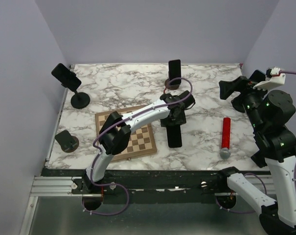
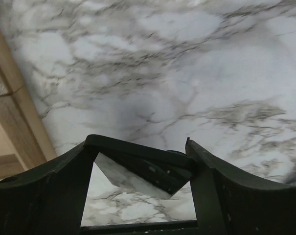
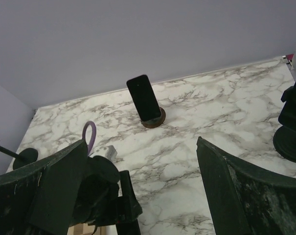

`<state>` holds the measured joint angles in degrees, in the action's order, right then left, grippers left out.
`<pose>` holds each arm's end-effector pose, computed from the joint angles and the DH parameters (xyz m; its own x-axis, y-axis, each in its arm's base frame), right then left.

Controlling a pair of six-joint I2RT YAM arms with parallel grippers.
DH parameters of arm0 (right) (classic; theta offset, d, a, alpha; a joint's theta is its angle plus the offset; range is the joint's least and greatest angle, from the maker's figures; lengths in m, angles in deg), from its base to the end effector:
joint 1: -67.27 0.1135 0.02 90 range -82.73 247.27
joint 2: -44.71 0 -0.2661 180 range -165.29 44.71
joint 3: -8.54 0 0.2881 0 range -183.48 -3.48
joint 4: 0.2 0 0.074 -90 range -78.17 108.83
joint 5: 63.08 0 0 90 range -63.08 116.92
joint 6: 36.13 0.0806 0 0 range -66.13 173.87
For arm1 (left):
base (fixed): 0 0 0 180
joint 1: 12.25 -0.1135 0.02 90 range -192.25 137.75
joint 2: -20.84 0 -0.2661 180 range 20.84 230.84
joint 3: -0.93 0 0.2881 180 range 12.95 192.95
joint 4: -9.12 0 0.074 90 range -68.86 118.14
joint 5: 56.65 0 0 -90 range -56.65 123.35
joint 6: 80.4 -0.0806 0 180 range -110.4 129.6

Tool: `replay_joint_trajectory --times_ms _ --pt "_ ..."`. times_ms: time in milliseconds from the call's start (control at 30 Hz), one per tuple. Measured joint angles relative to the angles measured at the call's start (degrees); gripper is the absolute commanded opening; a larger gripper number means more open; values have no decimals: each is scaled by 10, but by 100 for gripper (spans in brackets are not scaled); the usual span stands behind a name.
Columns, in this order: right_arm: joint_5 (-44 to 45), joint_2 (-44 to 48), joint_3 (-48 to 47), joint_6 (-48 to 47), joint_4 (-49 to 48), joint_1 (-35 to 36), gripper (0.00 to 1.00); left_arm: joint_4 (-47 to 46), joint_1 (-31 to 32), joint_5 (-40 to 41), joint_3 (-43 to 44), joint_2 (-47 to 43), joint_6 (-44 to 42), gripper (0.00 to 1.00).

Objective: Remove the phone from the phone stand

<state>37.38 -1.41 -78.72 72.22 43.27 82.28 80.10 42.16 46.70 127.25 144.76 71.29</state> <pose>0.2024 0.0391 0.4886 -0.0623 0.3038 -0.9507 -0.0631 0.9494 0.3076 0.3131 -0.4055 0.2045 -0.9103 -0.1999 -0.3624 -0.1250 0.9675 -0.2196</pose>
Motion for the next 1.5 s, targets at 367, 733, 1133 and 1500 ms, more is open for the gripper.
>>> replay_joint_trajectory --times_ms 367,733,1133,1500 --pt "9 11 21 0 0 0 100 -21 33 4 -145 -17 29 2" --pt "9 12 25 1 0 0 100 -45 38 -15 -146 -6 20 62" --pt "9 4 26 0 4 0 100 -68 38 -21 -146 -4 0 98" --pt "18 -23 13 1 21 0 100 -181 -9 -44 -306 -264 -63 98"
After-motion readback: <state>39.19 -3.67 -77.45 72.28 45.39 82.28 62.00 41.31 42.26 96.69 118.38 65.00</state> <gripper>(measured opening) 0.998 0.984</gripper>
